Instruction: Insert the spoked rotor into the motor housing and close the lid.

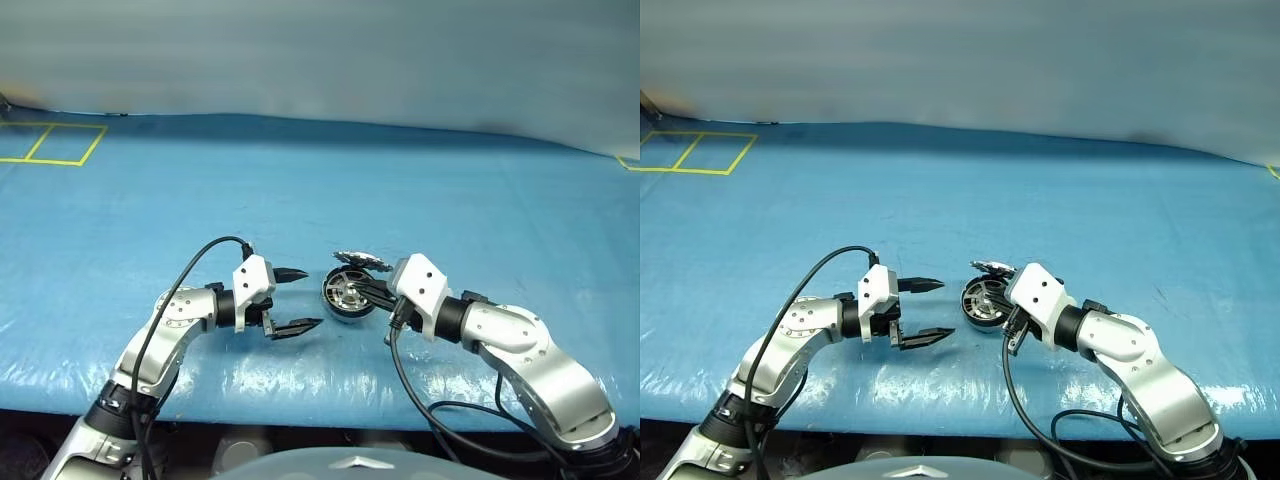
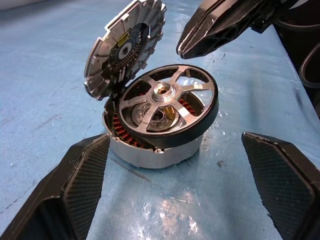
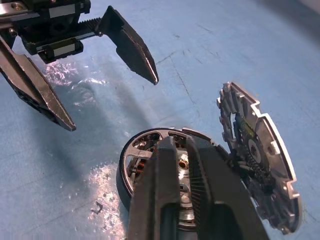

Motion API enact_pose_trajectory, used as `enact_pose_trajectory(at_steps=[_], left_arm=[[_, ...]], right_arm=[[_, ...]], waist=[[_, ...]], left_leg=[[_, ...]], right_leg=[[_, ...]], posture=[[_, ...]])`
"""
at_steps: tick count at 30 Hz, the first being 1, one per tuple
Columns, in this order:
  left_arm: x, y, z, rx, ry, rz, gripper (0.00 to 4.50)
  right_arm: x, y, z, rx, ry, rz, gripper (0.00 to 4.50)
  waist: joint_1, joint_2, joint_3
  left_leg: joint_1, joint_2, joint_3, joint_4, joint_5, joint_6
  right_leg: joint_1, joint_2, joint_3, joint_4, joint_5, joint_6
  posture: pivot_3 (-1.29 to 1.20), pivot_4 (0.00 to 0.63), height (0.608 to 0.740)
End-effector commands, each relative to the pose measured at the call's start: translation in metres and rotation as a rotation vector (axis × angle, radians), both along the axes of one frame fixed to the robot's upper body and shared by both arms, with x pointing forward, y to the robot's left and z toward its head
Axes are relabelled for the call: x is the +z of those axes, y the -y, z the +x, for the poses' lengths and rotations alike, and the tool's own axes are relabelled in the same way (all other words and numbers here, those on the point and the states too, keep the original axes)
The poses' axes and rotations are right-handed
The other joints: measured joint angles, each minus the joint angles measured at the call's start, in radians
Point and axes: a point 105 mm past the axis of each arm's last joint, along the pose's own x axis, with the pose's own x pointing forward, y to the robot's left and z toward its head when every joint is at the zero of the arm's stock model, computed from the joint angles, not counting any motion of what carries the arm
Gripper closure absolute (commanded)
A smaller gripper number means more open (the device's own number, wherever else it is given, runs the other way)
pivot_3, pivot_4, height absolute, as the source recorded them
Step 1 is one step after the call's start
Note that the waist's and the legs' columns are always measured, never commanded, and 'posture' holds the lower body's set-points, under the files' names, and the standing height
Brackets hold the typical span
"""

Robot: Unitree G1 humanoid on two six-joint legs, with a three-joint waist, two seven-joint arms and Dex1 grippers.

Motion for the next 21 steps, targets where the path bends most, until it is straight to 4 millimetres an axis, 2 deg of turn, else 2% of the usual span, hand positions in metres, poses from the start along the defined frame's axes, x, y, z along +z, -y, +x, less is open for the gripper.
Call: enact_pose_trajectory(at_steps=[1,5,12,15,21], left_arm=[[0.011,0.001,0.001,0.015,0.054,-0.018,0.00],[0.010,0.001,-0.001,0.029,0.057,-0.023,0.00],[0.004,-0.001,-0.004,0.041,0.057,-0.003,0.00],[0.007,-0.002,-0.004,0.051,0.066,-0.012,0.00],[0.009,-0.004,-0.004,0.080,0.098,-0.006,0.00]], right_arm=[[0.005,-0.004,0.001,0.082,0.019,-0.050,2.93],[0.003,-0.007,0.008,0.155,0.004,-0.131,1.55],[0.000,-0.012,0.025,0.241,-0.039,-0.212,1.55],[-0.005,-0.008,0.034,0.249,-0.055,-0.274,1.55],[-0.014,0.000,0.036,0.300,-0.094,-0.391,1.55]], waist=[[0.000,0.000,0.000],[-0.002,0.000,0.000],[-0.001,0.000,0.000],[0.000,0.000,0.000],[0.000,0.000,0.001]], left_leg=[[0.000,0.000,0.000,-0.001,0.000,0.000],[0.000,0.000,0.000,-0.001,0.000,0.000],[0.000,0.000,0.000,0.000,0.000,0.000],[0.000,0.000,0.000,0.000,0.000,0.000],[0.000,0.000,0.000,-0.001,0.000,0.000]], right_leg=[[0.000,0.000,0.000,0.000,0.000,0.000],[0.000,0.000,0.000,0.000,0.000,0.000],[0.000,0.000,0.000,0.000,0.000,0.000],[-0.001,-0.001,0.000,0.000,0.000,0.000],[-0.001,-0.001,-0.001,0.000,0.000,0.000]], posture=[[0.00,0.150,0.740],[0.00,0.150,0.740],[0.00,0.150,0.740],[0.00,0.150,0.740],[0.00,0.150,0.740]])
